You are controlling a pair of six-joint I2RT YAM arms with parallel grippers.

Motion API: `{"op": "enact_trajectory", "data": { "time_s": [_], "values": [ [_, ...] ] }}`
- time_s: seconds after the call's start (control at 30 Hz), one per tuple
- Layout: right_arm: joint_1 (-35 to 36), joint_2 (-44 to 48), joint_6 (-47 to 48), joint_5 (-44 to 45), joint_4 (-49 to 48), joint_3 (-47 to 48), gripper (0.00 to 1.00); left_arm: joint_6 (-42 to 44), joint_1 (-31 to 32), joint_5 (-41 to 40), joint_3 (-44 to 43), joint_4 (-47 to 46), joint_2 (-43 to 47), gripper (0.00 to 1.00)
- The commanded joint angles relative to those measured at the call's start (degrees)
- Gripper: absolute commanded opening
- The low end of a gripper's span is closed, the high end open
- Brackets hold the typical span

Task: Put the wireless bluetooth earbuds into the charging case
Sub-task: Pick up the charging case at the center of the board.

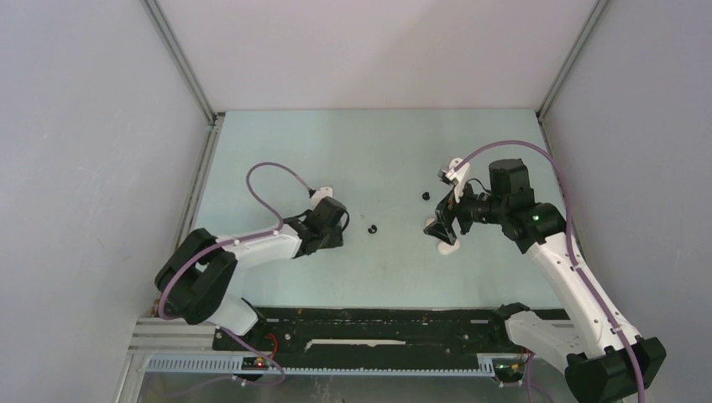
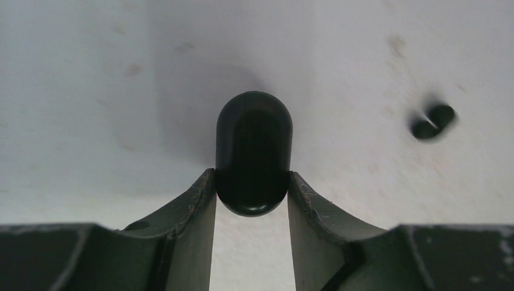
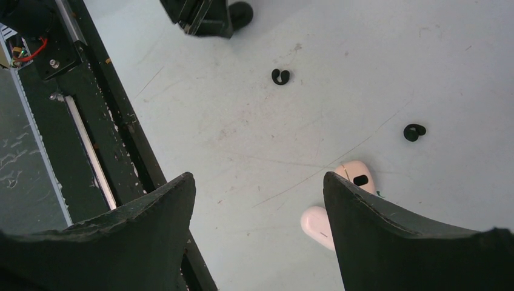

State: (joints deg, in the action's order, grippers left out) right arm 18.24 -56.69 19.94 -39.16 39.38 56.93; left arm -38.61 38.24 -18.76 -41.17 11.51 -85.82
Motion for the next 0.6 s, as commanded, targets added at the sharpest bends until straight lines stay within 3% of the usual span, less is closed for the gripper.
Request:
{"op": "enact_trajectory", "data": {
  "time_s": [0.0, 0.17, 0.4, 0.57],
  "values": [
    [-0.17, -0.44, 0.36, -0.13, 0.0, 0.2, 0.8, -5.15, 7.72, 2.98, -0.45, 1.22, 3.34, 0.34],
    [-0.12, -0.38, 0.38, 0.36, 0.17, 0.2, 0.8, -10.31, 14.66, 8.02, -2.96, -2.45, -2.01, 0.35],
    [-0.02, 0.41, 1.24, 1.68, 1.93, 0.2, 0.8, -6.97, 18.16, 11.12, -14.12, -0.37, -12.55, 0.43],
    [0.04, 0.46, 1.63, 4.93, 3.3, 0.16, 0.8, -5.67, 19.06, 8.32, -13.42, 0.75, -7.58, 0.49]
  ]
}}
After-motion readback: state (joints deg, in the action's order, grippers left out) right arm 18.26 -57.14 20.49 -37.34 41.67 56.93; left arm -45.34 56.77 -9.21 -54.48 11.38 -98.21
